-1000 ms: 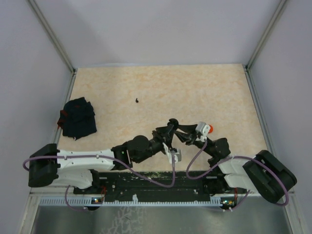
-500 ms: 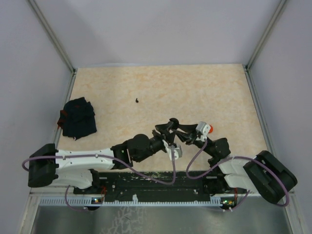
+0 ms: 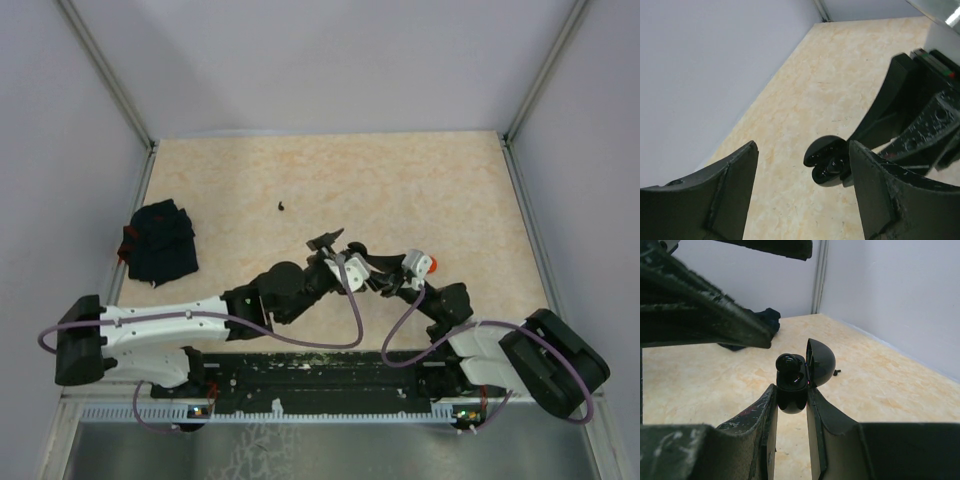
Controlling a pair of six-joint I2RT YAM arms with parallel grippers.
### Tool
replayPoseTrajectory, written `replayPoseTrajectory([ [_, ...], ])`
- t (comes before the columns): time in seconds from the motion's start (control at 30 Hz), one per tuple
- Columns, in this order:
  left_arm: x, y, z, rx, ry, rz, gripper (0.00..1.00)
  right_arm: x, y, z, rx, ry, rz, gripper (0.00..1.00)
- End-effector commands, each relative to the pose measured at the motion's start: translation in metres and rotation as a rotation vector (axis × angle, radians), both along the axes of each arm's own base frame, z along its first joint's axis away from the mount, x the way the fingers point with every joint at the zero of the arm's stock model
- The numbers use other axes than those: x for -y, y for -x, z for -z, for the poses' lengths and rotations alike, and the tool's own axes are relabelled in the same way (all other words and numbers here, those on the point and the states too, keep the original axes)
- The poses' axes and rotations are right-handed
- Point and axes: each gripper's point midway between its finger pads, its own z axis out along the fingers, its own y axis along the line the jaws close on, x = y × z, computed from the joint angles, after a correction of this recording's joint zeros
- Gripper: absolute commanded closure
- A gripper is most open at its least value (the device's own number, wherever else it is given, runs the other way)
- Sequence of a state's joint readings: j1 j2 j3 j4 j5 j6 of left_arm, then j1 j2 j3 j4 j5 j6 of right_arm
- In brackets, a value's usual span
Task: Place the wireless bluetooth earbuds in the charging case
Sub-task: Place the earbud in the charging case.
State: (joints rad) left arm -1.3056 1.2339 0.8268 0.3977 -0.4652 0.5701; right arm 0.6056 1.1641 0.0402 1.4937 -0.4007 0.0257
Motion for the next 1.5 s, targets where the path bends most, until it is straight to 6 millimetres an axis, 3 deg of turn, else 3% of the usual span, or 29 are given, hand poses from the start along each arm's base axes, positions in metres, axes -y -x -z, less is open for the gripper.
replayPoseTrajectory([
  [0.0, -0.005, -0.017, -0.001, -0.134, 0.072, -0.150, 0.21, 0.000, -0.003, -0.025, 0.066, -0.044, 0.010, 1.00],
  [0.3, -0.006, -0.021, 0.010, -0.205, 0.036, -0.177, 0.20, 0.000, -0.003, -0.025, 0.067, -0.045, 0.012, 1.00],
  [0.47, -0.014, -0.027, 0.021, -0.240, 0.016, -0.200, 0.20, 0.000, -0.003, -0.025, 0.067, -0.044, 0.011, 1.00],
  [0.97, -0.046, -0.038, 0.028, -0.287, 0.052, -0.260, 0.20, 0.002, -0.003, -0.027, 0.074, -0.055, 0.021, 1.00],
  [1.47, -0.031, -0.019, 0.016, -0.312, 0.134, -0.107, 0.17, 0.003, -0.002, -0.027, 0.075, -0.058, 0.024, 1.00],
])
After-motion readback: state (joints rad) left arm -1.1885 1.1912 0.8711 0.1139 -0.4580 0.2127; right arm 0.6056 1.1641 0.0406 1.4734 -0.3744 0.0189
